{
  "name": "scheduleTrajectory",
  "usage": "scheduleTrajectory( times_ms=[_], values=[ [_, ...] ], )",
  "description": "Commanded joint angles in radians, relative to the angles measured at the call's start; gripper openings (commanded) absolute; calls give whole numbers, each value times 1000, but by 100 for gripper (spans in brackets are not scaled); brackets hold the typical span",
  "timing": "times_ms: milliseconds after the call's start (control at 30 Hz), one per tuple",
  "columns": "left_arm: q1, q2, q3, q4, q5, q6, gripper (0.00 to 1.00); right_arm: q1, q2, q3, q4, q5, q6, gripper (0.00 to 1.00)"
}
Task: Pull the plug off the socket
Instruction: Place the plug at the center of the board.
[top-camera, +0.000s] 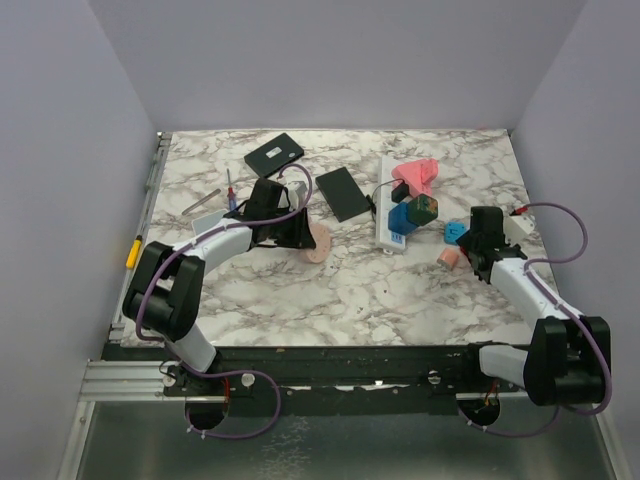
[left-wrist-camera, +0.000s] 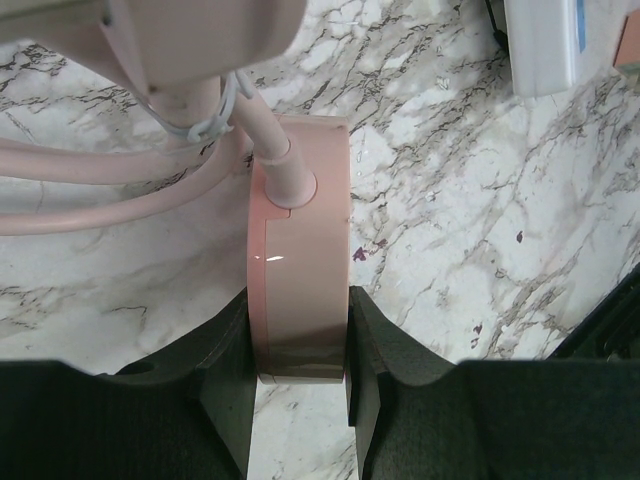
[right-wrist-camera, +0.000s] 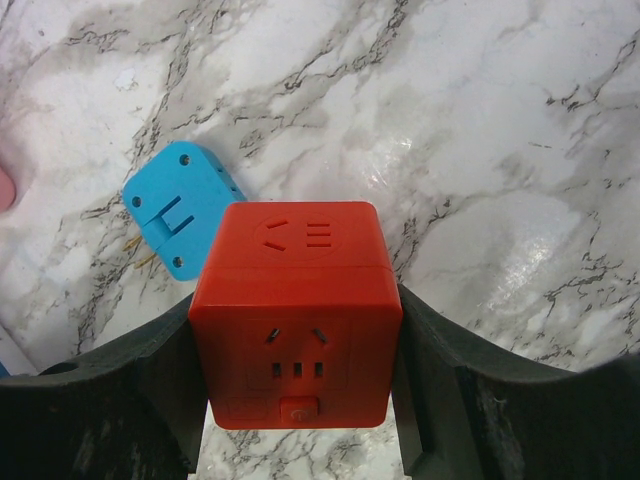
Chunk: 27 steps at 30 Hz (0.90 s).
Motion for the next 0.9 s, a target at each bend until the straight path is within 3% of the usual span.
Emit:
scheduleTrajectory(
  times_ms=[0, 533, 867],
  values=[
    [-2, 28, 24, -11, -27, 16, 4, -5, 15, -22, 35, 25, 30, 17],
    [-2, 54, 36, -31, -34, 13, 18, -7, 58, -29, 46, -5, 51, 65],
    [-2, 71, 46, -47, -35, 18, 22, -7, -6, -21, 25, 18, 11, 84]
  ],
)
